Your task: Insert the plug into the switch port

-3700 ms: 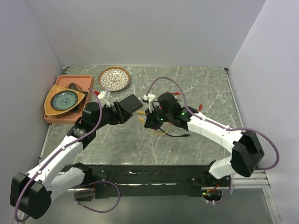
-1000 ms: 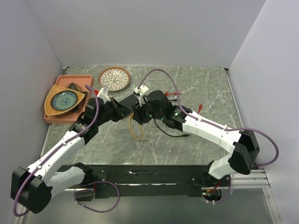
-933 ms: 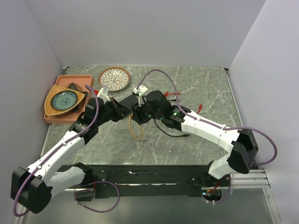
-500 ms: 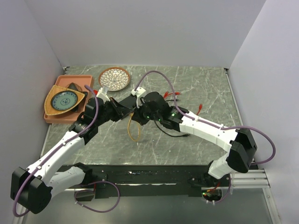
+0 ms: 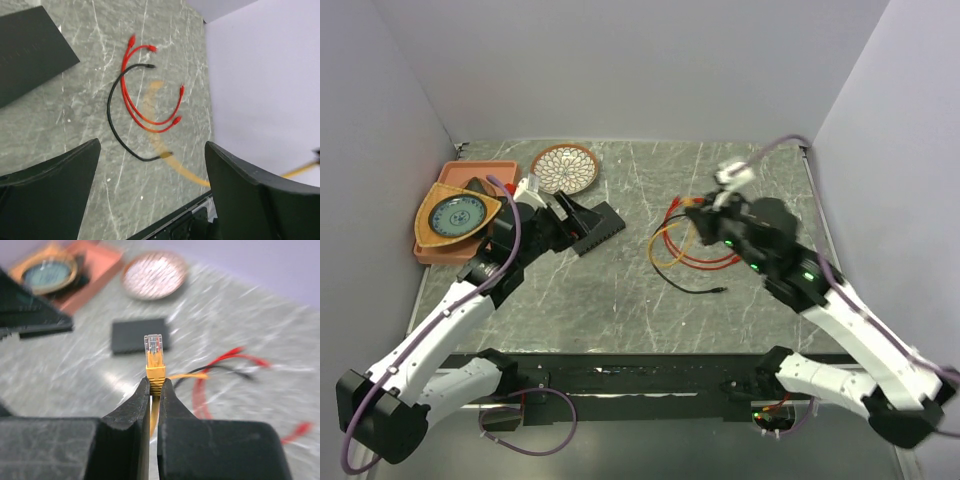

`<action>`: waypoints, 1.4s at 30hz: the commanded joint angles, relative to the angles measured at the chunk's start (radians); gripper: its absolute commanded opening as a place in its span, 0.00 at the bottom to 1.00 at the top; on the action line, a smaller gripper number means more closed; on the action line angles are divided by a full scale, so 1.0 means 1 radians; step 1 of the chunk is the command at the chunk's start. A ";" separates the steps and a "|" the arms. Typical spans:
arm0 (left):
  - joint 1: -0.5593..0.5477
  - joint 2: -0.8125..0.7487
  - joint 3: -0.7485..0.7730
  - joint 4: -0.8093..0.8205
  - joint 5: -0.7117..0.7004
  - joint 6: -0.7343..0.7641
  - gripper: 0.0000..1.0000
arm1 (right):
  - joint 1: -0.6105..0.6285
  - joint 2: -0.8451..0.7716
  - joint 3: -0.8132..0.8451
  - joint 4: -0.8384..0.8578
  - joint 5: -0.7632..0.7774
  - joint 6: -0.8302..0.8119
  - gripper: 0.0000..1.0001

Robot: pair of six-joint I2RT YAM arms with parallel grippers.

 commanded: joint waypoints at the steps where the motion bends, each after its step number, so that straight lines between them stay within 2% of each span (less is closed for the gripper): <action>1: 0.009 0.027 0.052 -0.036 -0.046 0.060 0.91 | -0.045 -0.056 0.031 -0.131 0.109 -0.096 0.00; 4: 0.021 0.067 0.069 -0.049 -0.048 0.102 0.92 | -0.053 0.028 0.069 -0.214 0.099 -0.114 0.00; 10: 0.070 0.211 0.172 -0.100 -0.083 0.244 0.95 | -0.053 0.207 0.044 -0.228 -0.163 -0.125 0.00; 15: 0.100 0.493 0.382 -0.146 -0.134 0.385 0.99 | -0.054 0.350 -0.006 -0.148 -0.327 -0.168 0.00; 20: 0.100 0.851 0.701 -0.249 -0.186 0.497 0.99 | -0.060 0.441 -0.024 -0.050 -0.406 -0.174 0.00; 22: 0.100 0.939 0.812 -0.281 -0.198 0.523 0.99 | -0.063 0.488 -0.012 -0.041 -0.427 -0.170 0.00; 23: 0.100 1.015 0.845 -0.293 -0.225 0.530 0.99 | -0.065 0.504 -0.006 -0.035 -0.437 -0.167 0.00; 27: 0.100 1.160 0.945 -0.318 -0.279 0.568 0.99 | -0.074 0.573 0.008 0.001 -0.509 -0.150 0.00; 29: 0.100 1.206 0.954 -0.309 -0.292 0.585 0.97 | -0.077 0.602 0.014 0.007 -0.550 -0.148 0.00; 31: 0.101 1.231 0.927 -0.264 -0.282 0.593 0.96 | -0.077 0.616 0.020 0.007 -0.561 -0.148 0.00; 36: 0.101 1.268 0.908 -0.272 -0.233 0.580 0.99 | -0.076 0.614 0.005 0.022 -0.576 -0.136 0.00; 39: 0.101 1.254 0.845 -0.276 -0.213 0.560 0.95 | -0.077 0.625 0.010 0.025 -0.584 -0.133 0.00; 42: 0.101 1.199 0.699 -0.237 -0.172 0.521 0.89 | -0.068 0.645 0.023 0.008 -0.584 -0.131 0.00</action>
